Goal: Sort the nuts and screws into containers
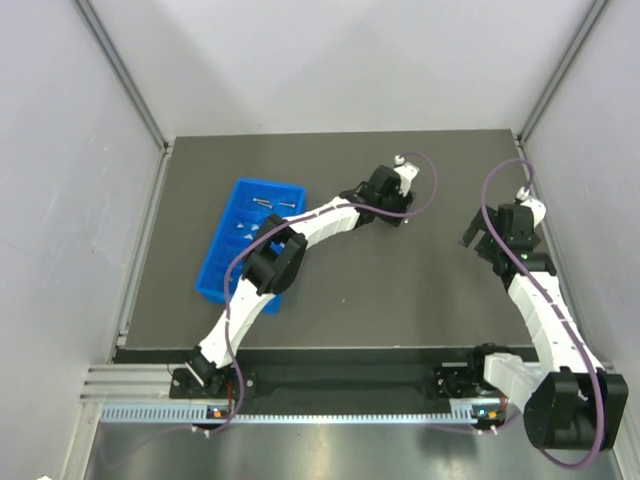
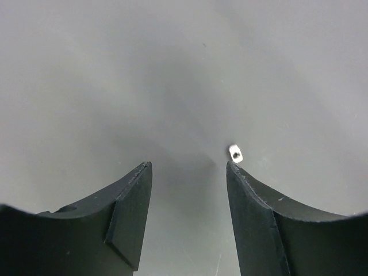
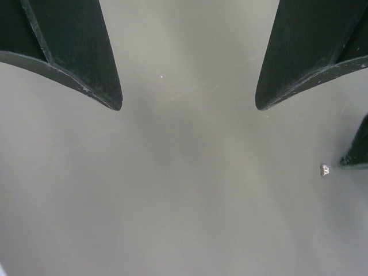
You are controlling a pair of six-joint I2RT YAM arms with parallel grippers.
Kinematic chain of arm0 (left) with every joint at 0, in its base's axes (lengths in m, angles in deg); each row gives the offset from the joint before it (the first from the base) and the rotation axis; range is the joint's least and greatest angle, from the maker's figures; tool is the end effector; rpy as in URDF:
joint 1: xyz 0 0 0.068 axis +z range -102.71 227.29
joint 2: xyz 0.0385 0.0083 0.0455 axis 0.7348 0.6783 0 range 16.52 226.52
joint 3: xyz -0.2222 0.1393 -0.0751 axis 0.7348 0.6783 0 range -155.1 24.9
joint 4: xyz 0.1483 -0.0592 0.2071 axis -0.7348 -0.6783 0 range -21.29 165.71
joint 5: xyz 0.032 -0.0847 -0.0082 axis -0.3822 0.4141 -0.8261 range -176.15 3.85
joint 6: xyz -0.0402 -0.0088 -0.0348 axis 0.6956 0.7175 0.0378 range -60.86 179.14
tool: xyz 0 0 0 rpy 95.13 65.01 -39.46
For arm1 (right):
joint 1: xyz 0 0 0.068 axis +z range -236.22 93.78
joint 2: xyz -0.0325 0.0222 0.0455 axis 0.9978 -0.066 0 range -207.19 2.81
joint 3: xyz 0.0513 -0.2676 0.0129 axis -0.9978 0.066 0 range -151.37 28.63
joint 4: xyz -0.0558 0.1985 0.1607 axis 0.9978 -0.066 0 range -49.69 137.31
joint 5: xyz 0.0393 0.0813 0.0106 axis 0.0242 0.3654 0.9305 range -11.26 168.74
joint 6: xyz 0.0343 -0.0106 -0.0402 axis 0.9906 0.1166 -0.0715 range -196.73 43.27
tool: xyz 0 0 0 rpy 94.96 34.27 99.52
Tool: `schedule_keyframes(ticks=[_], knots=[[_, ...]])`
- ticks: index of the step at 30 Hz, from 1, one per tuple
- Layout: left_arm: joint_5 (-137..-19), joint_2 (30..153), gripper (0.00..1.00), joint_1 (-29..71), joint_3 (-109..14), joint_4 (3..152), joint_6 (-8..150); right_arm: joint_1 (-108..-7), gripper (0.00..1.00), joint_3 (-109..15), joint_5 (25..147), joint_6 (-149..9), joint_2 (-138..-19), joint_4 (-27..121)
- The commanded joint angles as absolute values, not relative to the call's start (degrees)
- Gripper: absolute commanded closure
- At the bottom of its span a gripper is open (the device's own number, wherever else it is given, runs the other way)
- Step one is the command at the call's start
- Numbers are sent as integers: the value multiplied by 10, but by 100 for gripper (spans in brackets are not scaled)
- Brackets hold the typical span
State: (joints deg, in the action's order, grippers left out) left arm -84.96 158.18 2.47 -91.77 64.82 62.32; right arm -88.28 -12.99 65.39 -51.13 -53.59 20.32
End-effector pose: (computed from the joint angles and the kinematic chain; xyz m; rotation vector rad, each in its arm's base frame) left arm 0.3991 -0.3975 0.1639 0.8076 2.0900 -0.4868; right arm 0.2068 -0.0157 0.2565 0.6592 2.1789 -0.0526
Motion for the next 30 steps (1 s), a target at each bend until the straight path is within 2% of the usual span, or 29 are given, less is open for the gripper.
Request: schedule_keyframes(ticks=[1, 10, 22, 25, 30], knots=[[-833, 1571, 40, 28, -949, 694, 658, -890, 0, -132, 673, -505, -548, 238], [-826, 1596, 40, 10, -958, 691, 679, -890, 0, -135, 665, -507, -547, 237], [-985, 1660, 42, -16, -1034, 618, 692, -890, 0, -130, 653, -510, -534, 226], [-991, 1662, 45, -16, -1034, 613, 707, -890, 0, -129, 653, -510, -535, 225], [-992, 1658, 57, -17, -1031, 581, 740, -891, 0, -129, 650, -510, -534, 223]])
